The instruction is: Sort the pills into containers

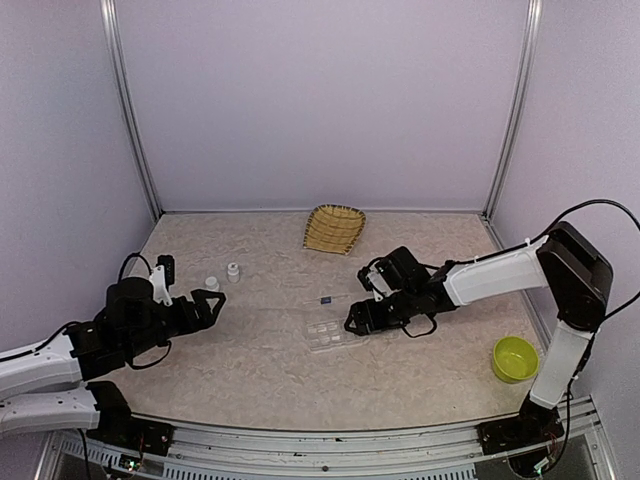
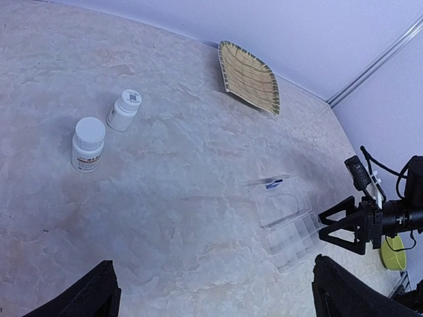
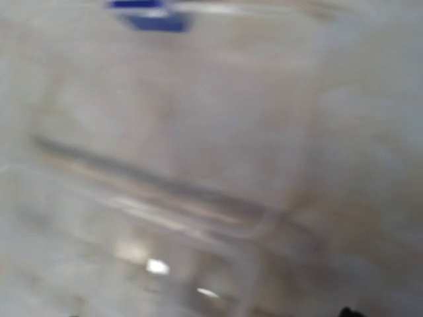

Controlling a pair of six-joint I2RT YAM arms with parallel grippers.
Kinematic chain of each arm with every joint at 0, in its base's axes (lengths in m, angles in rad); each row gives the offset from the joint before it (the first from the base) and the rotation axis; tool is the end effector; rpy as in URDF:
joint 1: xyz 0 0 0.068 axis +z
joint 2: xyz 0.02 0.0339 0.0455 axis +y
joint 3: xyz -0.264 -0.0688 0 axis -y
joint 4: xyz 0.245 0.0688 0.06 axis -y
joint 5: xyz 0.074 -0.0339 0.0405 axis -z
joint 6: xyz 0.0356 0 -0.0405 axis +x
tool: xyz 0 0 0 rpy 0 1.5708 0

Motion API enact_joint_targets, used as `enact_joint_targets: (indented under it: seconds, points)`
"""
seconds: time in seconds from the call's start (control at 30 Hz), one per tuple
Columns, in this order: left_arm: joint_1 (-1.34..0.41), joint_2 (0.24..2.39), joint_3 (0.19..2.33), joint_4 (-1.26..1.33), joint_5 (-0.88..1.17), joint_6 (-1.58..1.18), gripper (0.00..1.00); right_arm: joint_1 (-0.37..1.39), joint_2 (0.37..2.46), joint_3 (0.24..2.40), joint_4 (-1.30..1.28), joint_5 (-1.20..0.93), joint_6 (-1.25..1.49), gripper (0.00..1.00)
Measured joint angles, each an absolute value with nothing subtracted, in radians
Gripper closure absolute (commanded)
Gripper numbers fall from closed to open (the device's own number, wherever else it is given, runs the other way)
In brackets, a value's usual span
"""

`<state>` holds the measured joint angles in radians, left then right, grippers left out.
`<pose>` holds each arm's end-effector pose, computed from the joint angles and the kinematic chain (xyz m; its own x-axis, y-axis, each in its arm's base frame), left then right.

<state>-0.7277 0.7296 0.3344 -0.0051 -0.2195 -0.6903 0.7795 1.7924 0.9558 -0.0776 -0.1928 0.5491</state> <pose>0.1340 -0.1090 0.2081 -0.5424 -0.3491 -0.7641 0.1998 0.8298 -0.5210 0.2464 0.2531 0.1431 -0.8840 -0.1535 -0.4415 -0.3654 0.8159 0.4480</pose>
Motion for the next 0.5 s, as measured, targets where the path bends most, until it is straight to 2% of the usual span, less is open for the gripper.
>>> enact_joint_targets:
  seconds: [0.2, 0.5]
  points:
    - [-0.727, 0.723, 0.339, -0.050, -0.256, -0.690, 0.01, 0.832, 1.811, 1.026, -0.224, -0.031, 0.516, 0.13]
    - [-0.626, 0.834, 0.392, -0.062, -0.245, -0.633, 0.01, 0.854, 1.751, 0.998, -0.257, 0.009, 0.480, 0.00]
